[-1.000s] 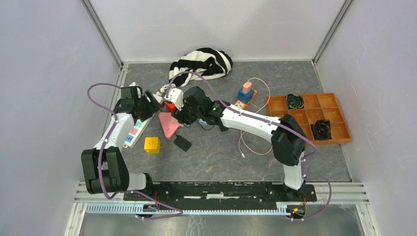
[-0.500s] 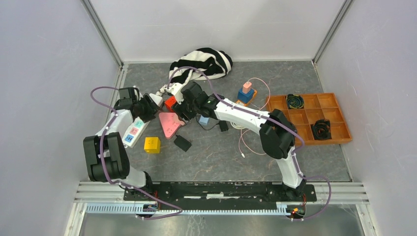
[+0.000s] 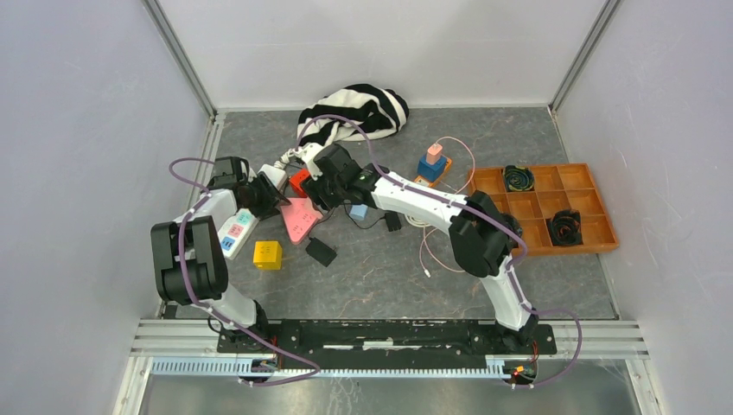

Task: Insert the plug
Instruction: Insert the plug into the socket.

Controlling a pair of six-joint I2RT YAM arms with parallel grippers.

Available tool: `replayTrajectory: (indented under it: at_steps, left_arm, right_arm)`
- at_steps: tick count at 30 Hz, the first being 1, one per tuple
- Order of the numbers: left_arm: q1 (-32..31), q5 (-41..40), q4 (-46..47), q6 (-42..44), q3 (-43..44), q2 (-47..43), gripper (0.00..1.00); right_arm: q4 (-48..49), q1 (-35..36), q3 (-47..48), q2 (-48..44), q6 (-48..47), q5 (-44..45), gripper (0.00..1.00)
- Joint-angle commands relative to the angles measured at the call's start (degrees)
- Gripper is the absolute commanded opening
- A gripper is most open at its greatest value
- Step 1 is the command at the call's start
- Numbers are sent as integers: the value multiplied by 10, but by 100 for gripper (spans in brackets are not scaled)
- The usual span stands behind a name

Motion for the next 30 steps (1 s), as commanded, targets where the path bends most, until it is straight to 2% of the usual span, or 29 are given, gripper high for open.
replayTrajectory:
  at_steps: [1,21,30]
  left_arm:
    - [-1,25,4,13,18,0,52]
    - [-1,59,3,-9,10,25,46]
    - [-3,70,7,-10,7,30,44]
  right_arm:
    - [-1,-5,52,15,15,23,17]
    - [-8,-14,44,51,51,27,16]
    - [-20,0,38,64,48,64,16]
